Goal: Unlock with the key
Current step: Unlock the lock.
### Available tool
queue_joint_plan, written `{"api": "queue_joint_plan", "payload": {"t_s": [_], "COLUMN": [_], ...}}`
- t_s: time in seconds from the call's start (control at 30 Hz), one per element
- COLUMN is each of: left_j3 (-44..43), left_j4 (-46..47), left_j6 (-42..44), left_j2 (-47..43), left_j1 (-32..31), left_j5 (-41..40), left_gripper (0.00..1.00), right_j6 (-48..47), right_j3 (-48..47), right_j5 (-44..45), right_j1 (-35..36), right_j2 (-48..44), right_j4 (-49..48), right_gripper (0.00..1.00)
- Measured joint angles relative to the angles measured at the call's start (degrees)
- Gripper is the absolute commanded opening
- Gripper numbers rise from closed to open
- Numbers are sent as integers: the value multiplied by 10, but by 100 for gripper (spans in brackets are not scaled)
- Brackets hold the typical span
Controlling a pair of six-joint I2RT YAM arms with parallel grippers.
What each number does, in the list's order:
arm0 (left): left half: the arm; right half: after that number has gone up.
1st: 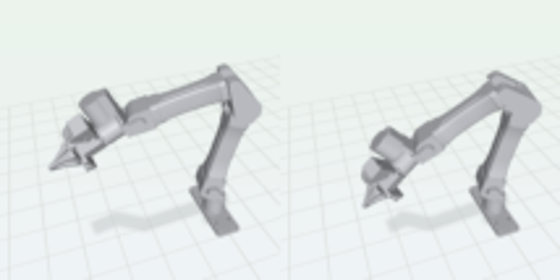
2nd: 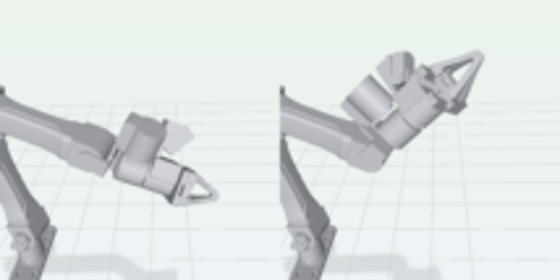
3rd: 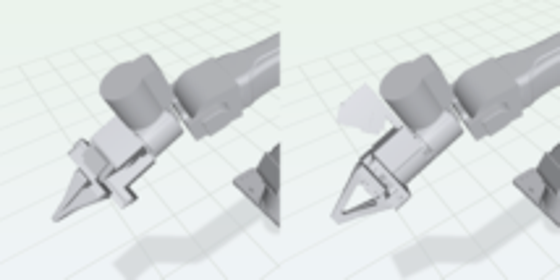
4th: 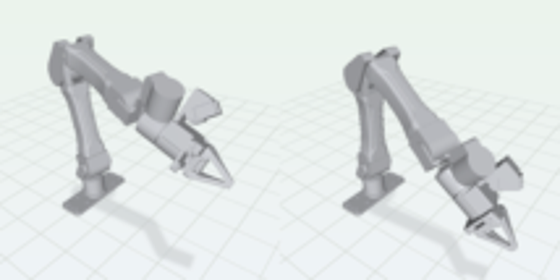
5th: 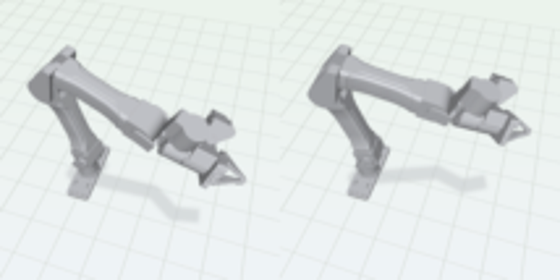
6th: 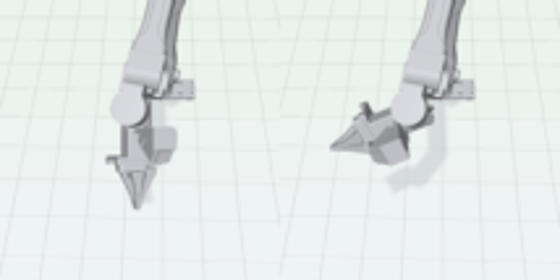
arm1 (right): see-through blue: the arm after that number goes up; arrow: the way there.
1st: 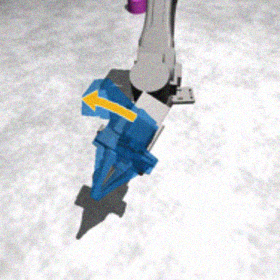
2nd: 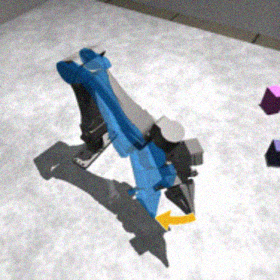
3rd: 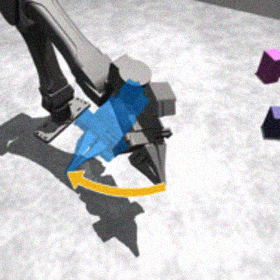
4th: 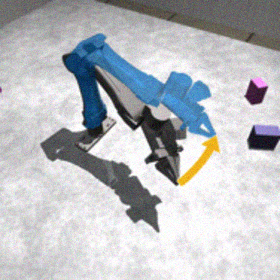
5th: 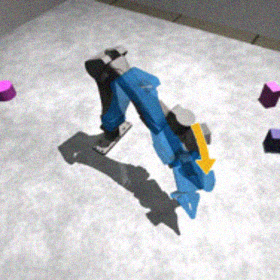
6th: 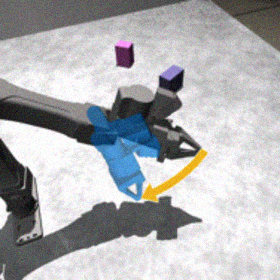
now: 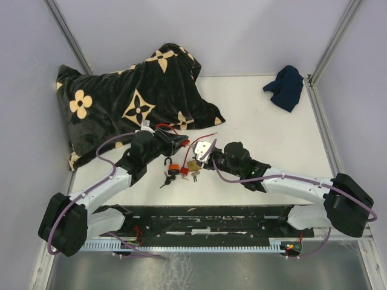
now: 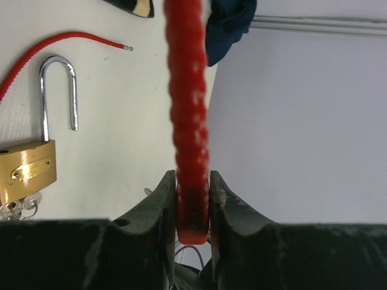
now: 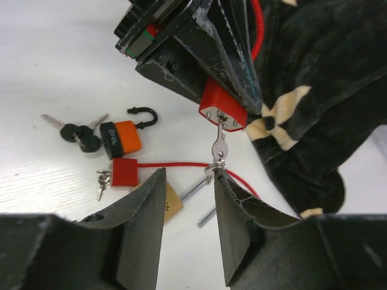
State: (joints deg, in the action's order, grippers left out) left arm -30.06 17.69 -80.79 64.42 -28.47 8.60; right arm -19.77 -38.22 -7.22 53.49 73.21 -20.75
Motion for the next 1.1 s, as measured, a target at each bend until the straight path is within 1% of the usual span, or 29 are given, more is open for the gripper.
{"api": "queue_joint_plan", "payload": {"t_s": [0.17,0.3,0.43,0.57,0.7,0.73,0.77,0.83,0.93,1.0,1.1], "left_j3": [-45,-54,-54,-54,-52,-49,-48,-42,-32,-27,-23], "left_j4": [-109,-151,-164,-163,-152,-141,-138,-122,-102,-89,-70], "left_j6": [7,8,8,8,8,8,8,8,8,8,8], "left_j2": [0,0,0,0,0,0,0,0,0,0,0], "left_j1": [0,0,0,0,0,0,0,0,0,0,0], "left_j5": [-18,-25,-25,-21,-18,-13,-10,-5,3,10,21], "left_gripper": [3,3,3,3,3,3,3,3,3,3,3], "right_j6": [-52,-79,-94,-101,-85,-63,-48,-6,57,93,138], "right_j3": [1,1,1,1,-7,-15,-17,-18,-20,-26,-32], "right_j5": [57,89,103,106,104,86,71,3,-81,-125,-188], "right_j1": [24,34,37,38,36,26,17,-23,-94,-125,-145], "right_j2": [15,31,49,61,58,43,34,12,-8,-8,0], "right_j4": [-49,-70,-79,-77,-37,4,17,37,40,40,30], "right_gripper": [44,44,45,49,54,55,56,58,59,59,60]}}
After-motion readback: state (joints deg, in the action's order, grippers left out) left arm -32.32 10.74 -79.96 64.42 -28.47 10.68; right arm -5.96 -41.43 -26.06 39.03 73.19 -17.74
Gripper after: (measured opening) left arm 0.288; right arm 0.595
